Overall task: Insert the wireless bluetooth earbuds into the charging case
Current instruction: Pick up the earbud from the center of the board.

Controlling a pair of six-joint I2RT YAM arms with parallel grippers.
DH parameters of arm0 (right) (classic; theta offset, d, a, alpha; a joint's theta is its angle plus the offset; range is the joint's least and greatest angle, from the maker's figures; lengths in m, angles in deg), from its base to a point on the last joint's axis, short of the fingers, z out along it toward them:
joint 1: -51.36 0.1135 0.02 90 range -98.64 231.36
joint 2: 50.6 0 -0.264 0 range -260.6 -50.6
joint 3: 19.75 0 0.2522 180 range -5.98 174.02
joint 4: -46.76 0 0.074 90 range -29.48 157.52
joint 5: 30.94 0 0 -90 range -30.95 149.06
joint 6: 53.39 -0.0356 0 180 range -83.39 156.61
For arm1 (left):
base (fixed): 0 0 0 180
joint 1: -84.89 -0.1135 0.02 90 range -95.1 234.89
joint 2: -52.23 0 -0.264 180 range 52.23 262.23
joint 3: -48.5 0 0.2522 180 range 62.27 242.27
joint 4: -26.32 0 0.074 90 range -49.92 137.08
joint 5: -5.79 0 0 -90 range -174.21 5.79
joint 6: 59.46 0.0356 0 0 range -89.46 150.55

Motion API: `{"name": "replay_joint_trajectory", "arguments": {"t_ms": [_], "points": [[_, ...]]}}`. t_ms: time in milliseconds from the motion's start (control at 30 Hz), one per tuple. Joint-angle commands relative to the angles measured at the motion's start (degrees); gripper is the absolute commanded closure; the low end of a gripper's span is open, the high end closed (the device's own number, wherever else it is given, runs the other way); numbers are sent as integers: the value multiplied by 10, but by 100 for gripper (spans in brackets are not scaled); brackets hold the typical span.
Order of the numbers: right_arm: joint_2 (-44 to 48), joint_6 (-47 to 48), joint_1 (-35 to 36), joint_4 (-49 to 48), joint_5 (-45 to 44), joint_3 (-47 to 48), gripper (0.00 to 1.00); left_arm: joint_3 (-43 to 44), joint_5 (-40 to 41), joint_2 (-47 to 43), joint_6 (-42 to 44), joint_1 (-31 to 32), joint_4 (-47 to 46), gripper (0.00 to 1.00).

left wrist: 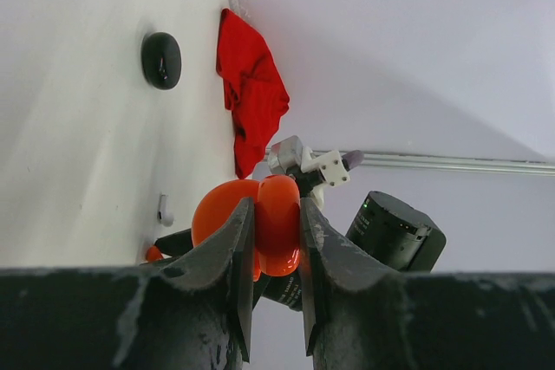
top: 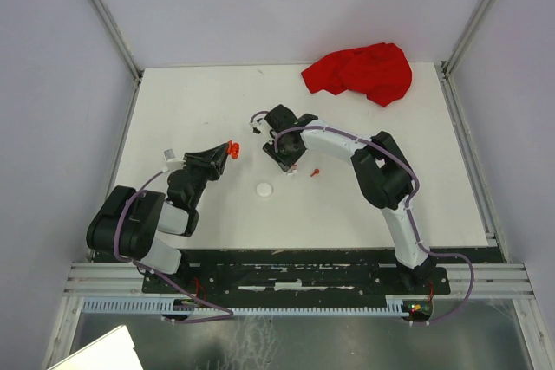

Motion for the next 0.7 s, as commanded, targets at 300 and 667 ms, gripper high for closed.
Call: {"name": "replay_joint_trajectory", "arguments": {"t_ms": [300,667], "points": [[-9,6,-4,-6,-7,26,58,-3,-2,-6,-8,-5,-22,97],[-8,3,-9,-3,-9,26,63,-2,-4,-5,-8,-6,-23,97]]}}
